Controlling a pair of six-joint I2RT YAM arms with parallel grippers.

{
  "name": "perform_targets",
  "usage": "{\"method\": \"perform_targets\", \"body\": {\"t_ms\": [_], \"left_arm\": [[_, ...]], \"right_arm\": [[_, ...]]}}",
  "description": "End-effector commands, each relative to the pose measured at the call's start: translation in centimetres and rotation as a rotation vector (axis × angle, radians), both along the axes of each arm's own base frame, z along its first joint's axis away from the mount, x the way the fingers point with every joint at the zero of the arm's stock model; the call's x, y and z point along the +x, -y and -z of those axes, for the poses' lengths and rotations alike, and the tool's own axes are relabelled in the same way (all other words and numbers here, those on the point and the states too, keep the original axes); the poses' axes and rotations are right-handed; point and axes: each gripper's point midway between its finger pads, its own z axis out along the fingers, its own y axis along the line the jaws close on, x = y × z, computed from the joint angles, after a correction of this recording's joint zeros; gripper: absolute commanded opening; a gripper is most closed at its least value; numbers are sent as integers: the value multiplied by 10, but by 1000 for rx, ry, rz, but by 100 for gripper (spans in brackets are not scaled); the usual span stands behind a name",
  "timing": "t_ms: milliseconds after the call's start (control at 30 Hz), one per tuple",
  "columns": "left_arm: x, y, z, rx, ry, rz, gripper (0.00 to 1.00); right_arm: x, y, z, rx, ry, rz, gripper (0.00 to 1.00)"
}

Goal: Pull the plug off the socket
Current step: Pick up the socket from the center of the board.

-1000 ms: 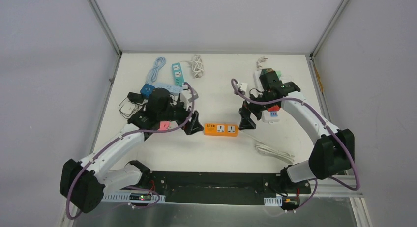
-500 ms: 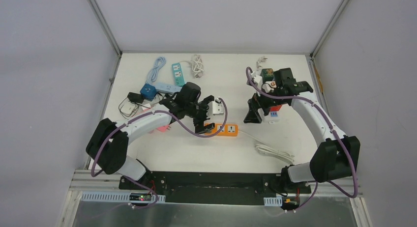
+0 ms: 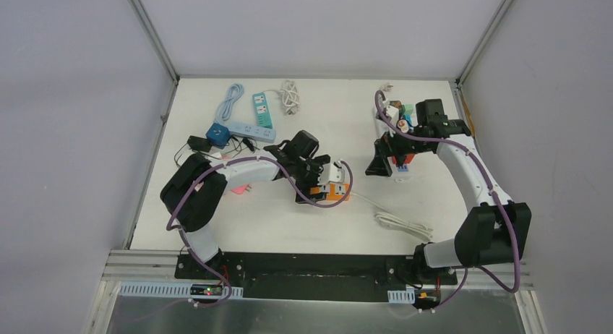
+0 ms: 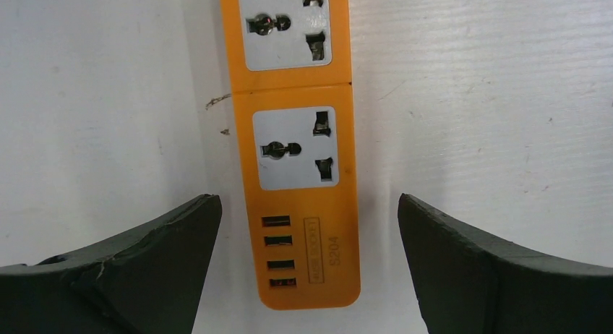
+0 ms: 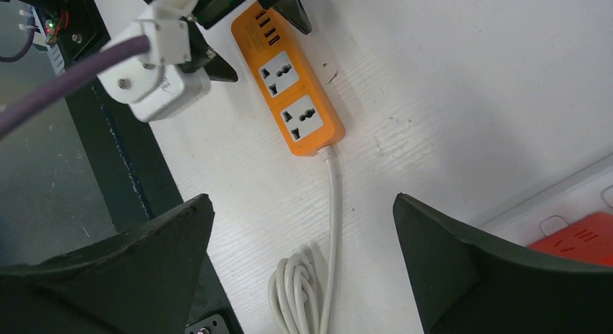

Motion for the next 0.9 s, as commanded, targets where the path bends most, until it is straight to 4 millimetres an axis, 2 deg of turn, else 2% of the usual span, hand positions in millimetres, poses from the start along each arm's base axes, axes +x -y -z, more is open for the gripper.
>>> {"method": "perform_targets", "body": {"t_ms": [0, 133, 233, 333, 400, 500, 633, 667, 867], "left_arm": [[13, 9, -1, 32, 67, -4, 96], [13, 9, 10, 75, 83, -16, 91], [13, 8, 15, 102, 94, -30, 83], [11, 9, 16, 113, 102, -35, 70], [9, 9, 15, 114, 98, -42, 58], [8, 7, 11, 106, 90, -63, 31], [5, 7, -5, 39, 92, -116, 3], [4, 5, -7, 15, 92, -143, 0], [-6, -16, -26, -89, 55, -345, 0]], "right_arm": [[5, -2, -22, 51, 72, 1, 99], [4, 0, -23, 56, 71, 4, 99], [4, 0, -24, 61, 73, 5, 99], [4, 0, -25, 64, 74, 7, 99], [3, 1, -25, 67, 75, 7, 99], [4, 2, -26, 69, 77, 10, 99], [3, 3, -28, 76, 81, 13, 99], [3, 3, -28, 77, 80, 14, 99], [4, 4, -30, 81, 83, 19, 99]]}}
